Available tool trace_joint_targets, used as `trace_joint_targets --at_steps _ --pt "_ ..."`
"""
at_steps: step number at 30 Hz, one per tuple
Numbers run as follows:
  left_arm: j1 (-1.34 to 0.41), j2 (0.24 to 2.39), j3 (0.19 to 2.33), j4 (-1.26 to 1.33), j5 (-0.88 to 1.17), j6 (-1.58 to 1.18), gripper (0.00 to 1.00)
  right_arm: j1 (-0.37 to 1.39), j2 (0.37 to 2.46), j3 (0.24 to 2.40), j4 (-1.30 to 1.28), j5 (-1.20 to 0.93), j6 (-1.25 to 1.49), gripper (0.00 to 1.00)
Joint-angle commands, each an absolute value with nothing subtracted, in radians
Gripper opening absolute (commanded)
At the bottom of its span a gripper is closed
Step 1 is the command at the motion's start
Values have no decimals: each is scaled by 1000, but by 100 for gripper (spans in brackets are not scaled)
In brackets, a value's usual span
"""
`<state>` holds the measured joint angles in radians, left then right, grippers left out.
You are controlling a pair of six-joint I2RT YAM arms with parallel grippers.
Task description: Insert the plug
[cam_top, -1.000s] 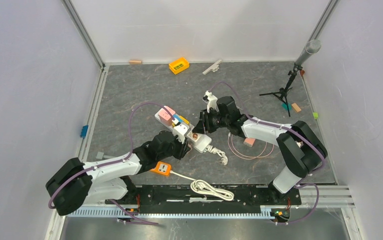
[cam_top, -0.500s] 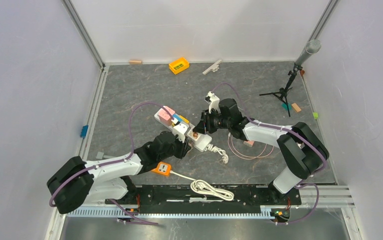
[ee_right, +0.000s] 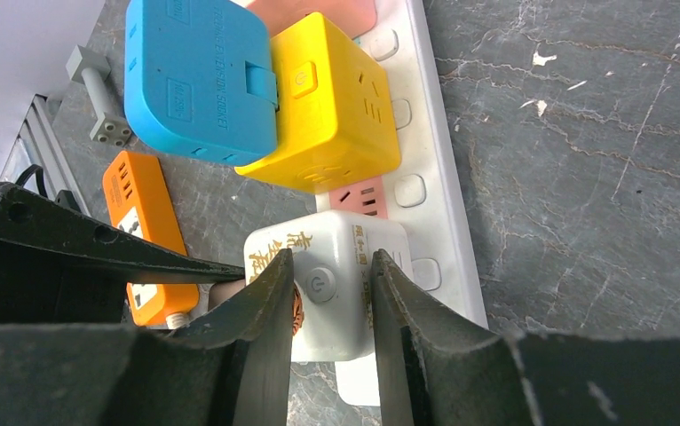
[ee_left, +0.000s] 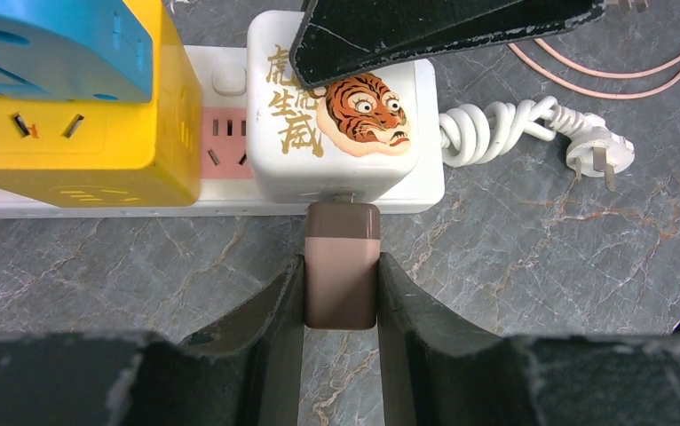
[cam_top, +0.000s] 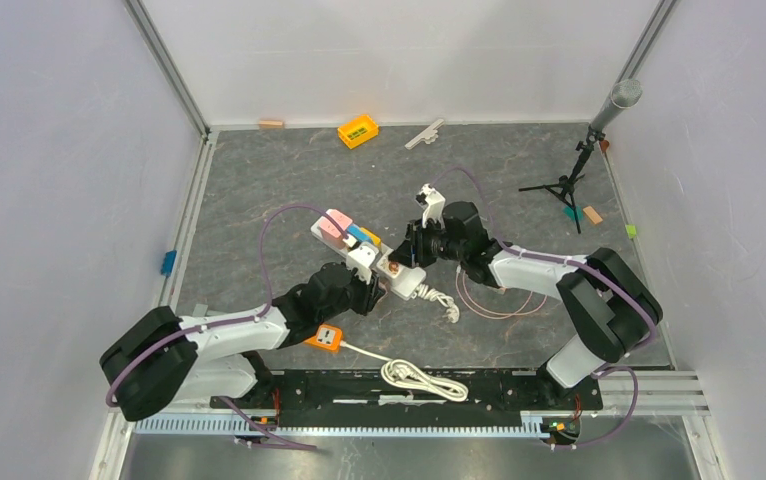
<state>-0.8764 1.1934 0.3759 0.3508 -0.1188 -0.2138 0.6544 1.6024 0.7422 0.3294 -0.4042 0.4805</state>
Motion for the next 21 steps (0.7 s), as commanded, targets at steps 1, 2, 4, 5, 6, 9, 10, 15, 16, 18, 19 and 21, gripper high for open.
trace_joint_targets --at_steps 1,2,4,5,6,9,10,15,16,18,19,21 --pt "-827 1204 449 805 -326 -159 2 792 1688 579 -178 -720 520 0" --pt "-826 1207 449 810 -308 -152 2 792 1690 578 -176 -723 520 0" --pt "-824 1216 449 825 -259 -135 2 793 1693 580 -176 -724 521 0" --pt "-824 1220 451 831 -238 -128 2 793 1691 578 -177 -724 522 0" --pt "-822 1226 453 836 -218 -124 2 795 1691 576 -175 -726 523 0" --pt "-822 1247 476 825 -161 -89 2 797 1696 568 -175 -731 520 0" --pt "-822 1256 490 810 -147 -79 2 799 1697 567 -178 -733 516 0" --pt "-822 1282 594 678 -177 -73 2 808 1698 563 -188 -726 515 0" --pt "-822 1285 610 664 -195 -78 2 809 1698 563 -189 -724 515 0" --pt "-822 1296 645 611 -238 -93 2 813 1702 563 -191 -724 515 0" --pt "-822 1302 663 579 -248 -92 2 814 1706 564 -190 -726 515 0" --pt "-822 1311 682 551 -271 -90 2 817 1710 568 -192 -727 514 0"
